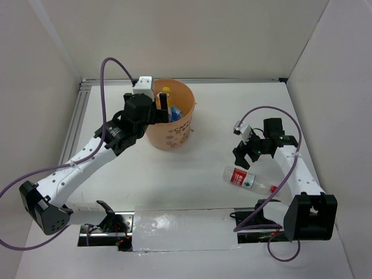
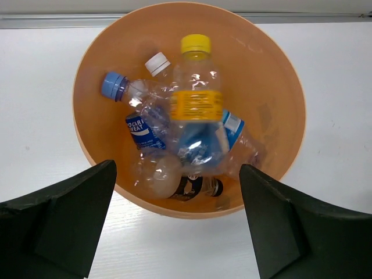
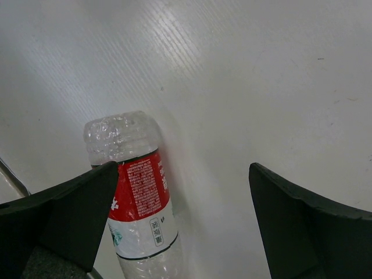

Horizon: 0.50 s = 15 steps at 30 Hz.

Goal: Put the plastic bottles in the bin

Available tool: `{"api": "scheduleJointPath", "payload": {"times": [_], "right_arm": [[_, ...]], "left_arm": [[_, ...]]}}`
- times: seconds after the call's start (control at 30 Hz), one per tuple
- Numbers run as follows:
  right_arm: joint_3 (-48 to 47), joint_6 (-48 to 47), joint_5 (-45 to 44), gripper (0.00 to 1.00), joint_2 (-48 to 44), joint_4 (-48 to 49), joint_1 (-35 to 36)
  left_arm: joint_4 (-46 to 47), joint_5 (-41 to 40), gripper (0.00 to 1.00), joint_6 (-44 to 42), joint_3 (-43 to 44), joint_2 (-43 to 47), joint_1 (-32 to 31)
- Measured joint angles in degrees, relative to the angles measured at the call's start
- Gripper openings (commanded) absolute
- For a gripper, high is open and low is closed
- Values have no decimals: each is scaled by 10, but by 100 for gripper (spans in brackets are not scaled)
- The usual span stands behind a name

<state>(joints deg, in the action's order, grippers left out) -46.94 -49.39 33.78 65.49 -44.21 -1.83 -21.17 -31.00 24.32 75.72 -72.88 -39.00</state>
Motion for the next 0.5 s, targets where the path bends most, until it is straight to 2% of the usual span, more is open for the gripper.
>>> {"api": "scheduleJointPath", "payload": {"times": [0.2,0.33,0.5], "right_arm": [[13,6,-29,100,3,5,33],[34,6,-58,100,3,9,62],[55,-3,-85,98,4,6,87]], "left_arm": [[-7,13,100,0,0,24,1],[-16,20,100,-2,-5,66,-21],[-9,30,100,14,-107,183,-83]]}}
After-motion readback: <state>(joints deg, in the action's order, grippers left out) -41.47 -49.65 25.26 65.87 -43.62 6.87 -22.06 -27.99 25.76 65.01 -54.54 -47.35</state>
